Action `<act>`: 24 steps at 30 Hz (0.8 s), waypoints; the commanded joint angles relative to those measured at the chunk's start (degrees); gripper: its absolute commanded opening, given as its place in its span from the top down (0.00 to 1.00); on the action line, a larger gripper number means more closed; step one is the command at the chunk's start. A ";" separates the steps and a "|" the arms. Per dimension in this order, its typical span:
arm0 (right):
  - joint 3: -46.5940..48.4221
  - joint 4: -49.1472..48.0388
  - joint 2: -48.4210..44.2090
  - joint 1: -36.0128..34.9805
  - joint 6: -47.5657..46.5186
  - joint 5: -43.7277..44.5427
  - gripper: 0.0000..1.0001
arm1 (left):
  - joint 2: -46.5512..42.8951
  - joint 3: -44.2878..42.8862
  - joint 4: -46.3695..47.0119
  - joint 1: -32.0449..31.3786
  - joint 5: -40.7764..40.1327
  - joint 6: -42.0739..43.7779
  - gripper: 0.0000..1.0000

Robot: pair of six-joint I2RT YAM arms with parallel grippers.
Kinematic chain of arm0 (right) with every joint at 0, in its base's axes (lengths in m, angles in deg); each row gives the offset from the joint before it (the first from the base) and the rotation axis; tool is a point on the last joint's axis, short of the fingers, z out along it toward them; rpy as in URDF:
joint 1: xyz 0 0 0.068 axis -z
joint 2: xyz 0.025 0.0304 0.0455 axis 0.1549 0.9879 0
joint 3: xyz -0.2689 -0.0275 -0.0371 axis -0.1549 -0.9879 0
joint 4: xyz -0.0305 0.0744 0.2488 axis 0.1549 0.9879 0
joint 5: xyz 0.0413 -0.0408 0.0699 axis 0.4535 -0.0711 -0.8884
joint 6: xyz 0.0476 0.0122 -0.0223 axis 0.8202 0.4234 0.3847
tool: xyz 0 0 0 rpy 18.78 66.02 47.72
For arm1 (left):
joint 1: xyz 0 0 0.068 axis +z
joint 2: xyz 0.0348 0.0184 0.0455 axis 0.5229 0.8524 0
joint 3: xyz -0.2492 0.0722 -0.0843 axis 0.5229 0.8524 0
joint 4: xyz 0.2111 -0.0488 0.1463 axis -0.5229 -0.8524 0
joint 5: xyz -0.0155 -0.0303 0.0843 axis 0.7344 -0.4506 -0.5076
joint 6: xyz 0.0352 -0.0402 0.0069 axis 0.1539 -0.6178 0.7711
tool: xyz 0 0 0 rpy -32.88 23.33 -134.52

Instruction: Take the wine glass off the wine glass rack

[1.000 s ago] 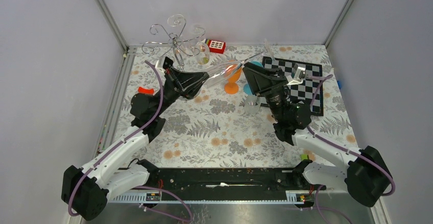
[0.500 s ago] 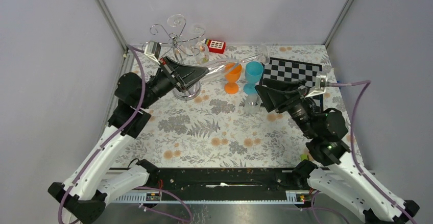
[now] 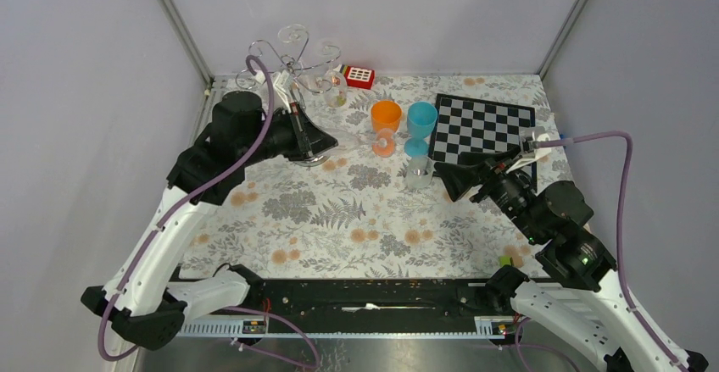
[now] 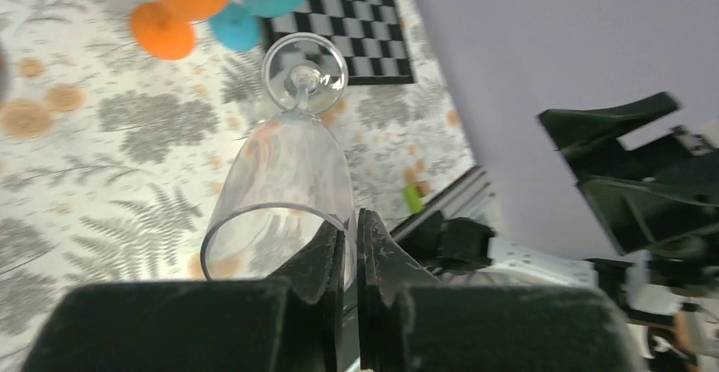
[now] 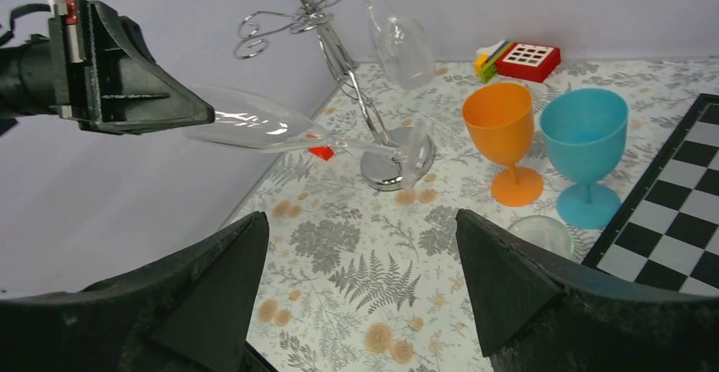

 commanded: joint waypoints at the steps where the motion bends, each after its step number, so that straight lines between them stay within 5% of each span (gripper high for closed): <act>1: 1.53 2.72 1.04 -0.39 -3.09 2.41 0.12 | 2.39 -7.58 -11.21 -1.18 -8.08 12.39 1.00; 10: 0.26 3.91 1.63 -0.37 -2.13 2.93 0.11 | 18.09 -19.19 -22.74 -9.17 -15.67 22.43 1.00; 24: 1.32 15.66 -0.75 -0.35 -2.75 11.12 0.12 | 41.28 -37.19 -29.61 -16.36 -24.55 26.42 1.00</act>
